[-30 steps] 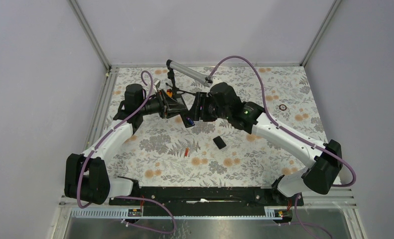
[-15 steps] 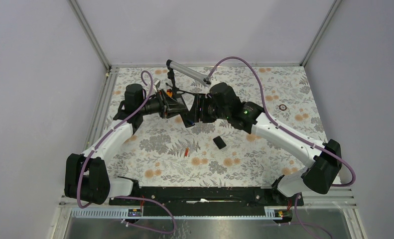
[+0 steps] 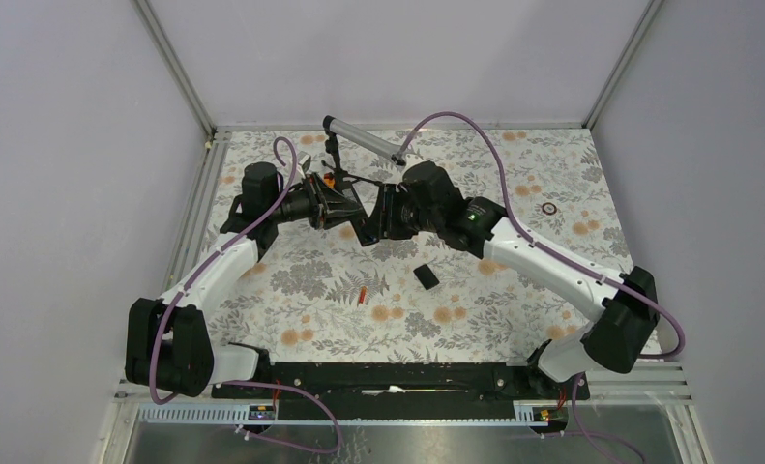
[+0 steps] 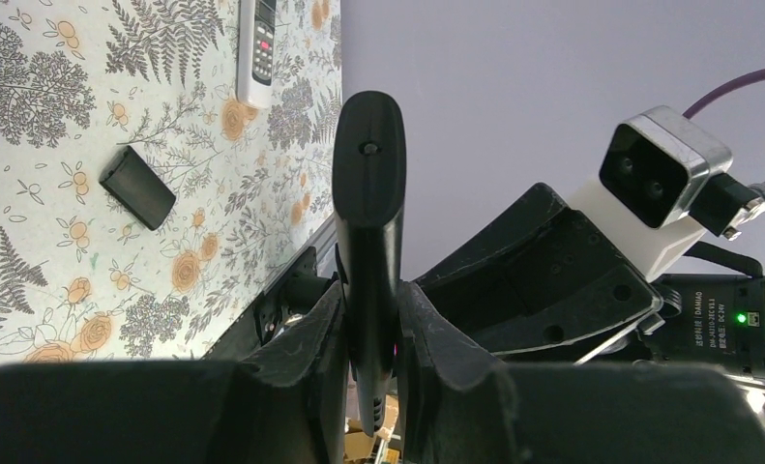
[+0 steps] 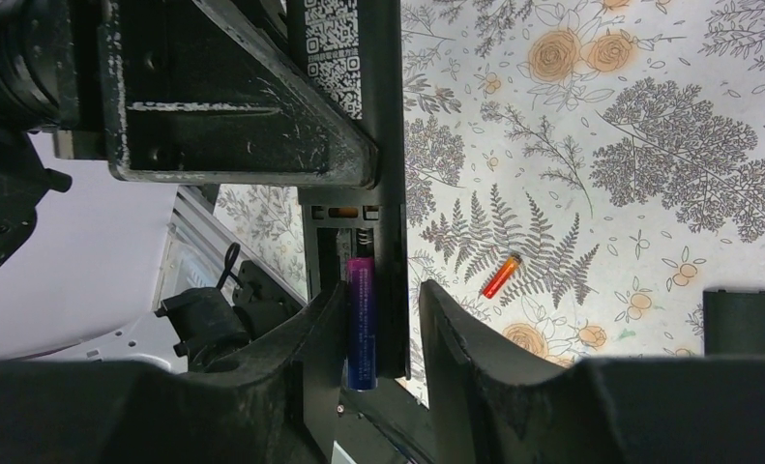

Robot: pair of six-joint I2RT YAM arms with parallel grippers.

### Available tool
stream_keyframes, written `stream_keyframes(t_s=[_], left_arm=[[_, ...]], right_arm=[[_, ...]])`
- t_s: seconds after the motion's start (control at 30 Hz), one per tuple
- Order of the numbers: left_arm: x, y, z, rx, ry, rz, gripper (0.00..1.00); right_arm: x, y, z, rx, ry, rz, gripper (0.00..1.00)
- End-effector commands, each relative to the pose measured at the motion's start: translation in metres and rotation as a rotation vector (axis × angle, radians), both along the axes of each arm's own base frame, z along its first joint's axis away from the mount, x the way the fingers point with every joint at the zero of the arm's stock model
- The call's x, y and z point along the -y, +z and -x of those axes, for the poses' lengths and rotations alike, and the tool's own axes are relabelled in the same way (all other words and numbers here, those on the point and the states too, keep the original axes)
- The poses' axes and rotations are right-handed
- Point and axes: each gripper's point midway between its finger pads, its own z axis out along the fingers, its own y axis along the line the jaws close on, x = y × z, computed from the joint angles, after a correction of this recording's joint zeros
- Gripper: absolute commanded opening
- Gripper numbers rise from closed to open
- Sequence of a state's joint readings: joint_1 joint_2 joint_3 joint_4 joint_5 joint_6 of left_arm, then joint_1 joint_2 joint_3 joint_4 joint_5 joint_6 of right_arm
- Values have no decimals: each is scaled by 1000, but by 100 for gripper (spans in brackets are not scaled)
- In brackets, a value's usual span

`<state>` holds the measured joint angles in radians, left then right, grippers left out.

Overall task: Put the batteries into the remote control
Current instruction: Load the battery into the remote control.

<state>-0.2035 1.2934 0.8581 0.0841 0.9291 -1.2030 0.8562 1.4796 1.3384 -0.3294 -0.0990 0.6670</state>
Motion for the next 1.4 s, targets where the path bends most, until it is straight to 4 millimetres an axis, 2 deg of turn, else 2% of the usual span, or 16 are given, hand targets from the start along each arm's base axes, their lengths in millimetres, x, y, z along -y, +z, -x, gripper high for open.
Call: stream_keyframes(t_s=[0.0, 0.13, 0.23, 0.4, 0.63, 0.8, 0.97, 1.1, 1.13, 1.23, 1.37], left_arm=[[0, 38, -6, 129, 3, 39, 0], [0, 37, -7, 128, 6, 38, 0], [0, 35, -7, 126, 8, 36, 0], [-1, 34, -8, 129, 9, 33, 0], [0, 35, -13, 127, 19, 36, 0], [0, 40, -15, 129, 26, 55, 0], [0, 54, -15, 138, 39, 93, 0], [-1, 66, -13, 134, 59, 131, 0], [-2, 67, -13, 126, 74, 142, 0], [-3, 71, -14, 90, 105, 181, 0], [-7, 79, -17, 58, 157, 248, 0]], right_arm=[[-1, 5, -7, 13, -19, 3, 39], [-4, 6, -11, -6, -48, -2, 38], [-8, 13, -10, -12, -42, -35, 45], [-11, 36, -4, 15, -29, -131, 56], [-6, 56, 1, 21, -50, -201, 59], [0, 67, 6, 34, -74, -280, 69], [22, 64, 4, 40, -181, -294, 79], [28, 70, 10, 18, -218, -409, 84], [27, 80, 4, 29, -246, -473, 84], [18, 101, 4, 12, -231, -600, 84], [15, 108, 2, -33, -253, -710, 84]])
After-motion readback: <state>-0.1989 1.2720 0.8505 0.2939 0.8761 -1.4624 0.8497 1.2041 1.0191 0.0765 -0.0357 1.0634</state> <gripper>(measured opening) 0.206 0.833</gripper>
